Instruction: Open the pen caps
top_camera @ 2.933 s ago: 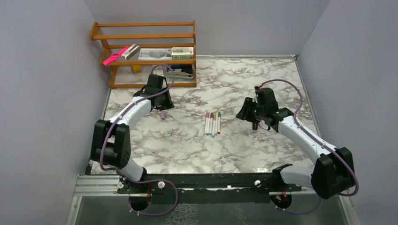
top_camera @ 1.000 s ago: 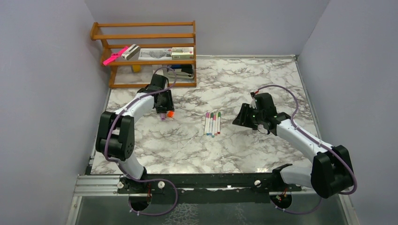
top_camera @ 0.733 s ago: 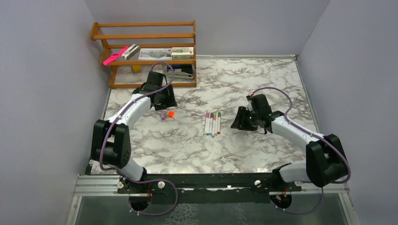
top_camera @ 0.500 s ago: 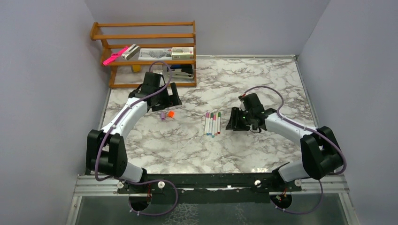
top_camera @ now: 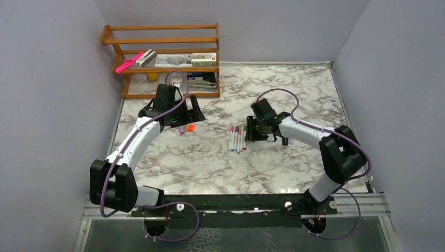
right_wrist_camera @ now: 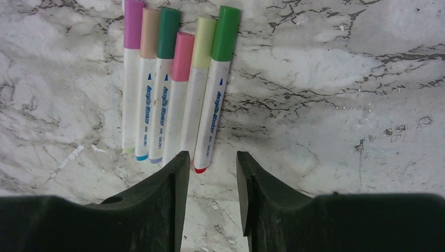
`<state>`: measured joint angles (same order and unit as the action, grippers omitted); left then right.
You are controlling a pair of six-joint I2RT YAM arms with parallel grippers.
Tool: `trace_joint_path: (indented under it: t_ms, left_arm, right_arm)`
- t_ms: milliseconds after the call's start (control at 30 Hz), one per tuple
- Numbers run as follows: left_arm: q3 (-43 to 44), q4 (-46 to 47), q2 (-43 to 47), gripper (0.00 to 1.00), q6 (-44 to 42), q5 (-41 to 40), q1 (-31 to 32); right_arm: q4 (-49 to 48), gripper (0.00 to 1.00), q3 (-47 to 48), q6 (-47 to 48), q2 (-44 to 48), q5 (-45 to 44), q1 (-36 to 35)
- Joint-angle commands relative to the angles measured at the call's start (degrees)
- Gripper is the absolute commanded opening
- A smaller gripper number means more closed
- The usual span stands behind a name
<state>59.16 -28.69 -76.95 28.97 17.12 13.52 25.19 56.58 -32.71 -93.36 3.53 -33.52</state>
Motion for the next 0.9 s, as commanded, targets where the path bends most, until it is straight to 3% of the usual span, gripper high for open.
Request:
trace_joint_path:
  t_ms: [0,167,867]
  left_arm:
    - [-1.11,0.03,2.9,0.99,-0.5,3.11,0.09]
    - [-2.26,0.51,3.76,0.99,-0.43,4.16,0.1]
    - [-2.77,0.96,3.73,0.99,-2.23,9.2,0.1]
  right_arm:
    - [2.44,0.37,3.02,-0.89,-2.93,-4.79,-1.18]
    - [4.0,0.32,5.55,-1.47,-5.44,-7.11,-2.04]
    - [8.76,0.29,10.88,-5.46,-14.26,-14.11,-4.6]
